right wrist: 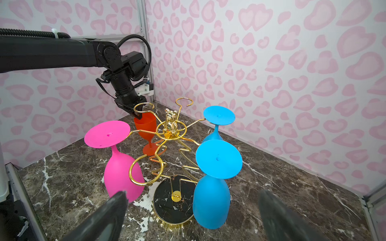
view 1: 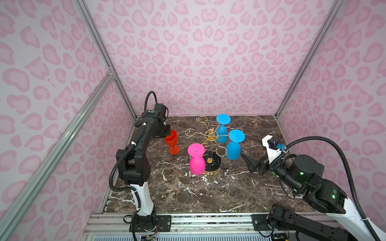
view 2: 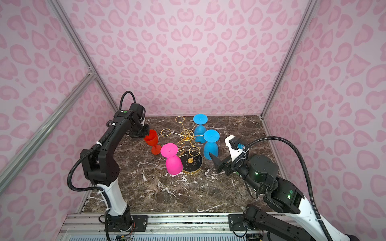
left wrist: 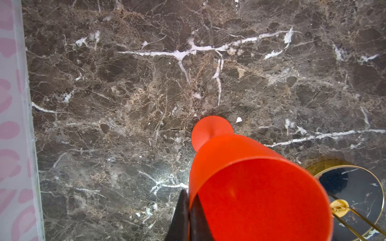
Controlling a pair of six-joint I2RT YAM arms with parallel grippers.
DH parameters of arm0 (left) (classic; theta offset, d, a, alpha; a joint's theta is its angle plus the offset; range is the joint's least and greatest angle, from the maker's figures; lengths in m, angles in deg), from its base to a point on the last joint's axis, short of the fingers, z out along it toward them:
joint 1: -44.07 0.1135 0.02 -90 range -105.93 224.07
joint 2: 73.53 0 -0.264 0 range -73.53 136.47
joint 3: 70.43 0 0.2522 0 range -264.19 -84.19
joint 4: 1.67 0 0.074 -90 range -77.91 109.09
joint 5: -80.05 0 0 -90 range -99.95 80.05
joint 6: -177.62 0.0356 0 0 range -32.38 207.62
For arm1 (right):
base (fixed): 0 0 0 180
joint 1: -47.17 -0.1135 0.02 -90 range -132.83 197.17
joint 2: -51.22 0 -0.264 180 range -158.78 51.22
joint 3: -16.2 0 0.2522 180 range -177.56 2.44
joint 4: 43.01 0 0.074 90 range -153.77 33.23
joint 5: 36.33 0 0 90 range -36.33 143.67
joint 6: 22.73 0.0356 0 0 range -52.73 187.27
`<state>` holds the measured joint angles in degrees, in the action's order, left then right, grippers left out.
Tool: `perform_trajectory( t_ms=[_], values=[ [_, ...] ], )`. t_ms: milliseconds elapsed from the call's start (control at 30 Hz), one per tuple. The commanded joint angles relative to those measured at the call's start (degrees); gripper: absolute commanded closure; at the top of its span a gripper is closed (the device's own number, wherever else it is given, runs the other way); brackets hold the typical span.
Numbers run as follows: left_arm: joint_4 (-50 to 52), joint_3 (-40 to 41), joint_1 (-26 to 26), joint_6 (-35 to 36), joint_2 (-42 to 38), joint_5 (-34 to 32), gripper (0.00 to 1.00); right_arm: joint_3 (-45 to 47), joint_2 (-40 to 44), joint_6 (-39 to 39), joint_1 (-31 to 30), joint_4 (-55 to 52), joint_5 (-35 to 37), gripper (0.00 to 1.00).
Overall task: Take the wine glass off the wine glass rack
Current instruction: Place the wine glass at the middle-left of the table.
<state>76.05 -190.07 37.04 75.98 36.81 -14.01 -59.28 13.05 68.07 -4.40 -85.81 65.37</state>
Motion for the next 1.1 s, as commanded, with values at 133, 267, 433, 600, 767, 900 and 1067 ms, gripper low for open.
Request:
perform_trajectory(
  t_ms=[133, 267, 433, 600, 767, 900, 1067],
  values=[
    [1.4, -0.9, -0.5, 0.5, 0.3, -1.5, 0.89, 0.7, 0.9, 0.7, 0.8, 0.5, -1.1, 0.00],
    [1.5, -2.1, -0.6, 0.1, 0.3, -1.0, 0.79, 0.6, 0.9, 0.5, 1.1, 0.5, -1.1, 0.00],
    [1.9, -2.7, -0.6, -0.1, -0.3, -0.8, 0.67, 0.2, 0.8, 0.1, 1.2, 0.3, -1.2, 0.00],
    [2.5, -3.1, -0.7, -0.1, -1.3, -1.8, 0.52, -0.1, 0.7, 0.0, 1.2, -0.3, -1.4, 0.00],
    [2.7, -4.8, -0.4, -0.6, -3.7, -2.5, 0.46, -0.2, 1.1, 0.2, 1.3, -0.5, -1.3, 0.00],
    [3.4, -7.1, 0.2, -1.1, -5.4, -2.0, 0.45, -0.6, 0.9, 0.1, 1.4, -0.9, -1.4, 0.00],
    [1.9, -7.2, 1.0, -2.7, -10.5, 3.7, 0.45, -1.6, 0.3, 0.8, 1.4, -1.6, -1.3, 0.00]
  ],
)
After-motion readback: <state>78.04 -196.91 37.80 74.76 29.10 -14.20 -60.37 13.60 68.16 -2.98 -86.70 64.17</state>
